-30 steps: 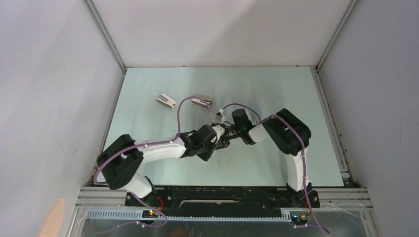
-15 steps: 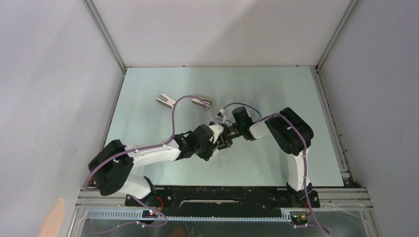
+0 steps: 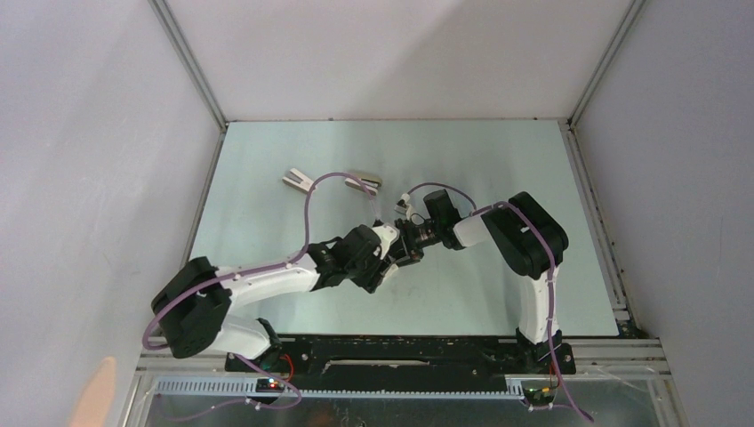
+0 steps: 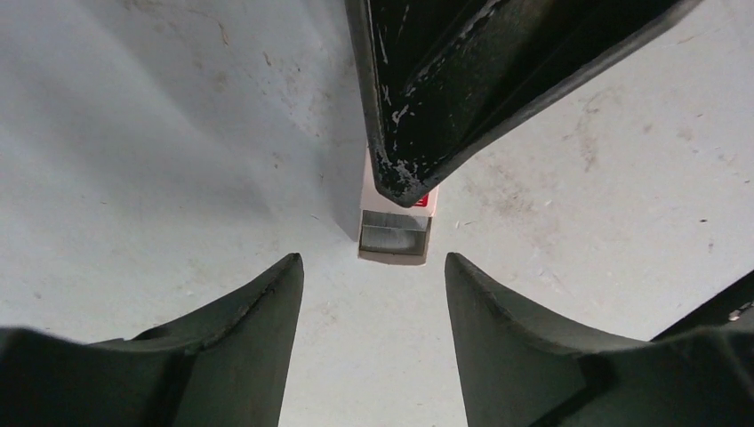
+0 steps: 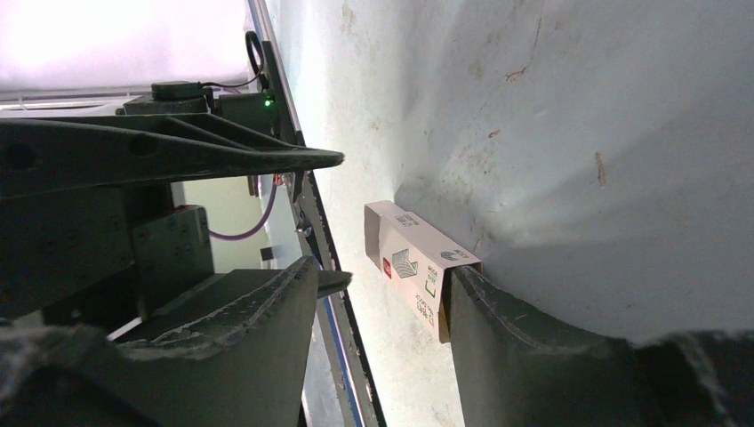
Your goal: Load the staples into the stapler
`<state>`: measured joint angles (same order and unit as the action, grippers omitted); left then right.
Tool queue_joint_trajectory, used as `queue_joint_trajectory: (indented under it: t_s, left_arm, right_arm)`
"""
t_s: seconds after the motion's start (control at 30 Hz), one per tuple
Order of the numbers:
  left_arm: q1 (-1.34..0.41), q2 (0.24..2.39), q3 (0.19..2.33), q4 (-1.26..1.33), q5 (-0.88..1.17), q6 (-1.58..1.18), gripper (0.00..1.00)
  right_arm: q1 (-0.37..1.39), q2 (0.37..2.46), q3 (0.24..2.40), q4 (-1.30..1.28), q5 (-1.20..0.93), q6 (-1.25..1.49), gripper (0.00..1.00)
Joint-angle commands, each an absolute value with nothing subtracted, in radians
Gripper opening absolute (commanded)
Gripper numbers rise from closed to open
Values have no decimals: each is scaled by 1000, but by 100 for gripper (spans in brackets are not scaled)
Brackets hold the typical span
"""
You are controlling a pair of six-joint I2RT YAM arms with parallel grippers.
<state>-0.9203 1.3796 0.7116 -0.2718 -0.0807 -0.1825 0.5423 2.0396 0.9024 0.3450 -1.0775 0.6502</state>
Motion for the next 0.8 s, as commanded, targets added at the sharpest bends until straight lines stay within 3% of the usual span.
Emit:
queue_joint_trajectory:
  t_s: [0.0, 0.37, 0.77]
  left_arm:
    - [-922, 1430, 748, -264, -72, -153, 64]
    - [-946, 1504, 773, -260, -72, -121, 58]
    - [-953, 1523, 781, -260, -74, -118, 39]
  right_arm:
    - [537, 2038, 917, 334, -1066, 617, 56]
    - [533, 2051, 917, 345, -1069, 623, 56]
    - [517, 2052, 917, 321, -1074, 605, 51]
